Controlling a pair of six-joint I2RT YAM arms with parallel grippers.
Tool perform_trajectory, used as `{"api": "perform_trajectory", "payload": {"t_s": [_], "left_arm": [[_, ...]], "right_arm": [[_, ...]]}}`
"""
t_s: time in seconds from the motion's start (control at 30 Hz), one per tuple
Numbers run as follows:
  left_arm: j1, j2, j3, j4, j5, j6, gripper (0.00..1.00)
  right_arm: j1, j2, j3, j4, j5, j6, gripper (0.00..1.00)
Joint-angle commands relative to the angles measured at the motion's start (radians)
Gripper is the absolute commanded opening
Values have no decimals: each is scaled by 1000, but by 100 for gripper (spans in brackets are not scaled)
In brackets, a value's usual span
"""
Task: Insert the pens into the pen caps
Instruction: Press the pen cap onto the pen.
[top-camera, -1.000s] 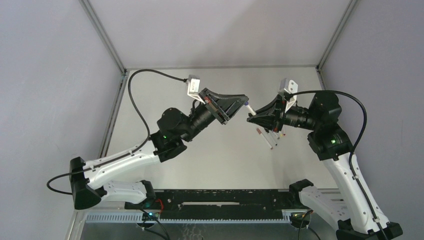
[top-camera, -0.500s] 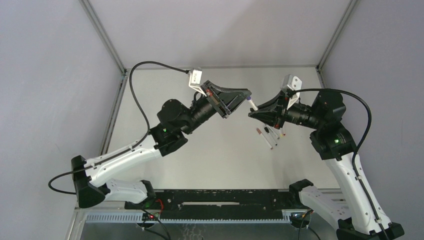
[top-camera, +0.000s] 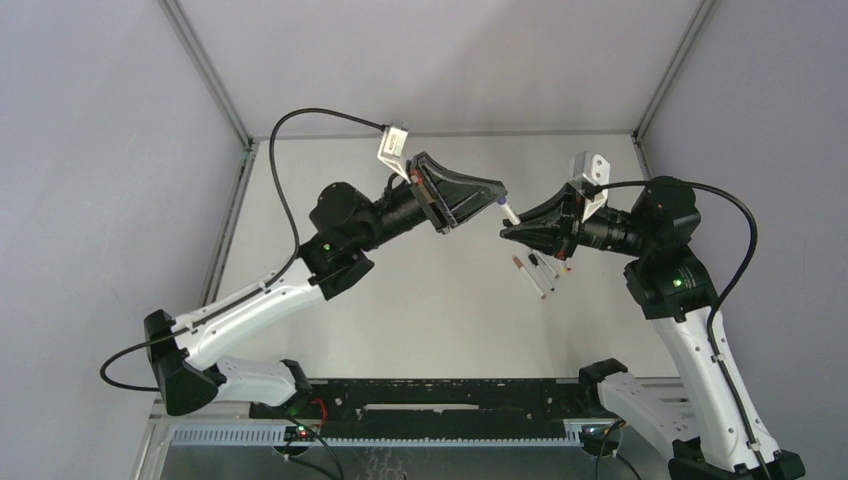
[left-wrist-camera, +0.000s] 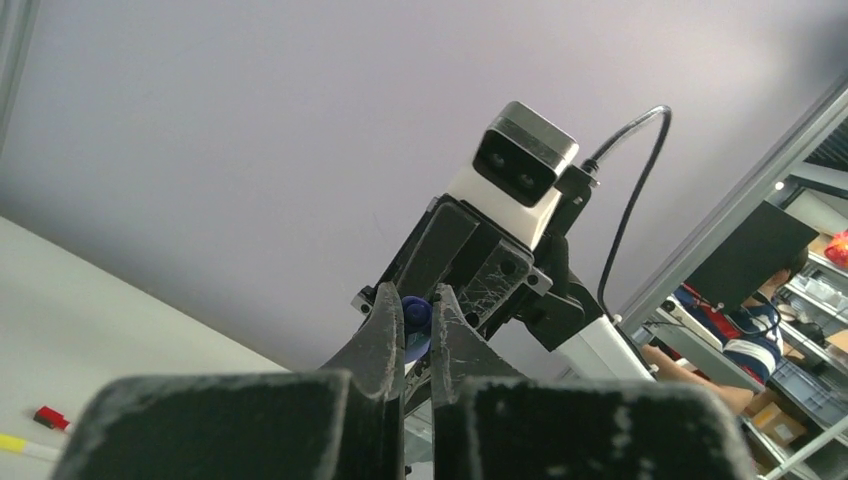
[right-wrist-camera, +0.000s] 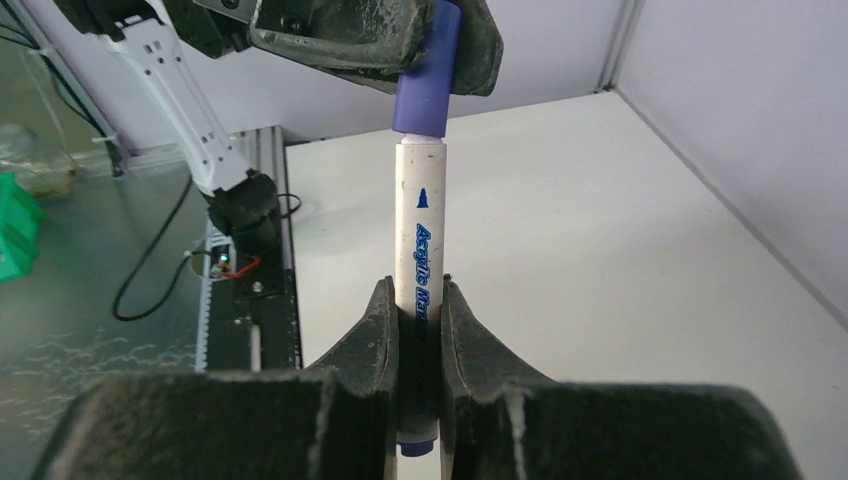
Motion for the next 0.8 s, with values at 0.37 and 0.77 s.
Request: {"api": "perform_trajectory", "payload": {"t_s": [0.37, 0.77], "left_arm": [[-114, 226, 191, -850, 44, -4, 0], [-112, 175, 34, -528, 346, -101, 0]], "right_arm": [[86, 55, 76, 136, 399, -216, 0], [17, 58, 10, 384, 74, 86, 0]]}}
